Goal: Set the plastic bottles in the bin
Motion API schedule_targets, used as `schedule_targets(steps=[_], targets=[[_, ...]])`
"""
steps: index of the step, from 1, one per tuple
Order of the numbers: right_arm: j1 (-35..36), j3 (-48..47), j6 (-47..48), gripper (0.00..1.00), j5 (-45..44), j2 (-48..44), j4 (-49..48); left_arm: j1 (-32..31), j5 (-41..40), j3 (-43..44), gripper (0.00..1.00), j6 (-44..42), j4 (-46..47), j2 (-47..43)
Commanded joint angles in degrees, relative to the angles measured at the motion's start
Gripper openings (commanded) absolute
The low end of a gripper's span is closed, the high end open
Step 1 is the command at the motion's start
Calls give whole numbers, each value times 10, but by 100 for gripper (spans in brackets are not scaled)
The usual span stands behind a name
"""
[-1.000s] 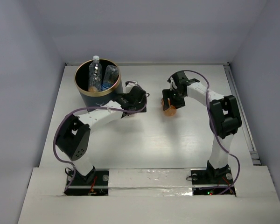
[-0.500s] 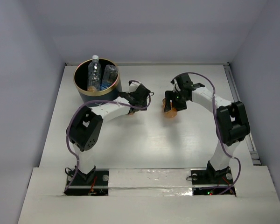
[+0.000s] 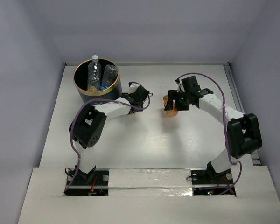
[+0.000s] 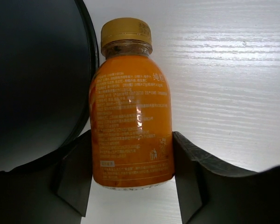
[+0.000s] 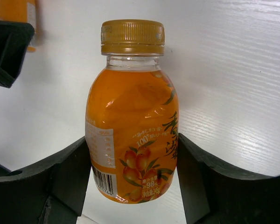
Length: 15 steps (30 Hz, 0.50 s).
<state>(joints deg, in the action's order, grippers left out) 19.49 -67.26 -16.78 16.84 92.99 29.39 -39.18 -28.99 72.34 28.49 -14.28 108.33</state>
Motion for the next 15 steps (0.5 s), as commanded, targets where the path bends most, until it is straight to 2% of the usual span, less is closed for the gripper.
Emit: schedule_targets(steps=[1, 3, 6, 9, 13, 15], targets=[[-1, 6, -11, 56, -3, -45, -35, -11, 4, -4, 47, -12, 17, -22], [-1, 11, -19, 56, -2, -66, -37, -19, 8, -1, 41, -12, 13, -40], [-1, 27, -24, 56, -8, -98, -43, -41, 21, 6, 40, -12, 6, -89], [-1, 45, -24, 56, -15, -123, -43, -66, 39, 52, 40, -15, -10, -158], [-1, 64, -28, 55, -13, -145, -51, -72, 54, 117, 40, -23, -23, -268], [-1, 64, -31, 55, -7, -151, -53, -58, 44, 146, 40, -32, -46, -292]])
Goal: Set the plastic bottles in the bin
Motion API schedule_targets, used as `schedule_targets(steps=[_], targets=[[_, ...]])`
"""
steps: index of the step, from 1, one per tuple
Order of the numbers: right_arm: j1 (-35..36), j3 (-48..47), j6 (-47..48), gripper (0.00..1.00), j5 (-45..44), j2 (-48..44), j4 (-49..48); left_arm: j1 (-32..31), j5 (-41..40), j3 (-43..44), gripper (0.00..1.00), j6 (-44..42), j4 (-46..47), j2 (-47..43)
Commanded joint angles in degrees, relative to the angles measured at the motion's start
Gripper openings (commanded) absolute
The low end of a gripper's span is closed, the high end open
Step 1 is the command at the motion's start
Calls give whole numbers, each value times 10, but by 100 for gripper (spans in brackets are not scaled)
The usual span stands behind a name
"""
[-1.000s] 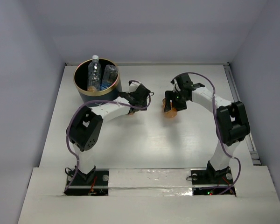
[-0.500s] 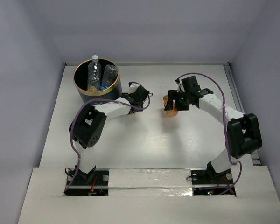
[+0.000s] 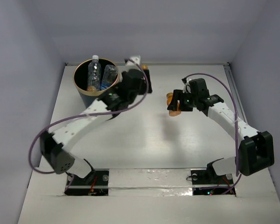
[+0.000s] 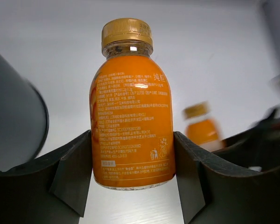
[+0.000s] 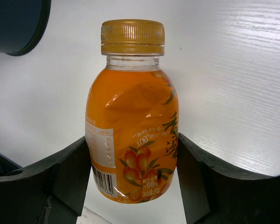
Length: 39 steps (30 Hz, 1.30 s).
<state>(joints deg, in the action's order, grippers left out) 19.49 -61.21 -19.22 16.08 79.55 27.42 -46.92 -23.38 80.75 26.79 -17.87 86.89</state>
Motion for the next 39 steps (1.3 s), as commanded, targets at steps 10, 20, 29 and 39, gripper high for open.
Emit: schedule_targets(steps=[10, 20, 29, 39], targets=[[11, -39, -16, 55, 40, -48, -27, 282, 65, 33, 40, -24, -89, -179], [106, -103, -39, 55, 19, -16, -17, 416, 133, -53, 44, -76, -28, -116], [175, -269, -69, 55, 19, 26, -8, 416, 133, -38, 99, -85, -30, -153], [269, -647, -92, 55, 34, 230, -1, 416, 157, -88, 99, -62, -23, -215]])
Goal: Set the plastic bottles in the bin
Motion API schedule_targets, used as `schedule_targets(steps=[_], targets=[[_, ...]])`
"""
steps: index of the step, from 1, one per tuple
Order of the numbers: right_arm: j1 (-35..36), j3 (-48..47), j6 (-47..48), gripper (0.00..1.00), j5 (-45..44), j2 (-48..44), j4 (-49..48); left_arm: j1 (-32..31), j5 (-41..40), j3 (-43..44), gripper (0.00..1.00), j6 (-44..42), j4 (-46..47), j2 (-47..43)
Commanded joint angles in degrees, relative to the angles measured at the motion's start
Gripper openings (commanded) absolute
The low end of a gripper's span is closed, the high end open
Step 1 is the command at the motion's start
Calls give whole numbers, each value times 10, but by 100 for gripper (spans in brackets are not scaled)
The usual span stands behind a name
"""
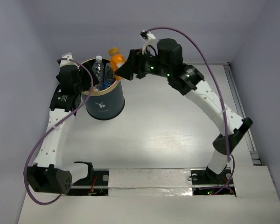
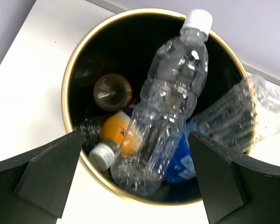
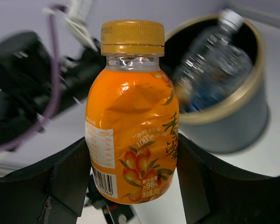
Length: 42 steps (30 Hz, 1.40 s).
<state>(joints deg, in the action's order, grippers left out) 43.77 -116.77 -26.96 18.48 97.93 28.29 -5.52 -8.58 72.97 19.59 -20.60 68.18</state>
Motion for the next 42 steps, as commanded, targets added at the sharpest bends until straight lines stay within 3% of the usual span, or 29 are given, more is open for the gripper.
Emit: schedule_targets(steps=[1, 10, 15, 23, 32, 36, 39, 40, 41, 42], targets=[[32, -117, -20, 55, 11, 86, -11, 2, 9, -6, 99, 14, 4, -46], [58, -295, -151, 55, -1, 276, -146, 2, 5, 68, 98, 111, -23, -122], [69, -326, -238, 57, -48, 360, -204, 2, -11, 98, 98, 88, -33, -107], [69, -318, -281, 85, -63, 379, -219, 2, -20, 123, 99, 46, -21, -81], [69, -263, -247, 89, -81, 319, -211, 2, -28, 111, 99, 24, -9, -76], [69, -231, -228, 84, -84, 271, -214, 2, -20, 100, 99, 29, -8, -81], [69, -210, -207, 75, -77, 224, -217, 2, 2, 95, 99, 40, -10, -86], [69, -199, -200, 69, -74, 207, -221, 2, 9, 93, 99, 46, -9, -88], [69, -186, -193, 54, -70, 188, -222, 2, 23, 90, 99, 51, -8, -92], [69, -144, -175, 46, -69, 165, -229, 2, 29, 88, 99, 63, -6, -95]])
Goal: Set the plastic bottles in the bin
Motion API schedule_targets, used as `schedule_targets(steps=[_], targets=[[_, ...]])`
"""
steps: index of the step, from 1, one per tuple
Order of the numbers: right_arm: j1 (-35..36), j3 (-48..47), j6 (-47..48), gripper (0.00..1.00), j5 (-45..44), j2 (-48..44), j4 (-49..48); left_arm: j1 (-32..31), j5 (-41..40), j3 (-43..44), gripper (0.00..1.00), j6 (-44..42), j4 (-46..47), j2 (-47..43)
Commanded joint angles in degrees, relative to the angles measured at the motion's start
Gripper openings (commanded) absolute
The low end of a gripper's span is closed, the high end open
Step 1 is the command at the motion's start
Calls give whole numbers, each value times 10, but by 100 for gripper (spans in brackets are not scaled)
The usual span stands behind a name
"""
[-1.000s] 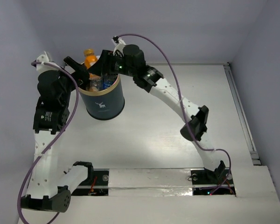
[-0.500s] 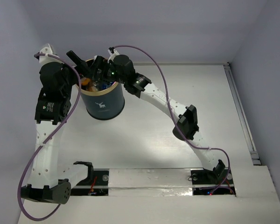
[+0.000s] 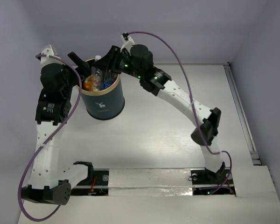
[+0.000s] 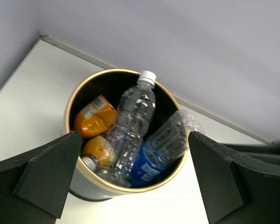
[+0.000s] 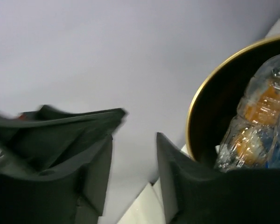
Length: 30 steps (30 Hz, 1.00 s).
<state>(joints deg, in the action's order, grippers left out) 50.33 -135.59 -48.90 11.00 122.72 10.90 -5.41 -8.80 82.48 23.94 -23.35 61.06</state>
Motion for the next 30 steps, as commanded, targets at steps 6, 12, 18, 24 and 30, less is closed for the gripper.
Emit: schedule_targets(steps=[6, 12, 18, 24, 30], targets=[[3, 307, 119, 2, -28, -337, -78, 0, 78, -34, 98, 64, 46, -61], [3, 616, 181, 0, -139, -657, 8, 0, 121, -58, 99, 97, 25, -115], [3, 698, 182, 11, -330, -863, 178, 0, 162, -108, 99, 140, 9, -178], [3, 664, 157, 86, -505, -948, 274, 0, 153, -83, 99, 132, -2, -210], [3, 661, 174, 95, -531, -958, 281, 0, 143, -66, 99, 122, -49, -221]])
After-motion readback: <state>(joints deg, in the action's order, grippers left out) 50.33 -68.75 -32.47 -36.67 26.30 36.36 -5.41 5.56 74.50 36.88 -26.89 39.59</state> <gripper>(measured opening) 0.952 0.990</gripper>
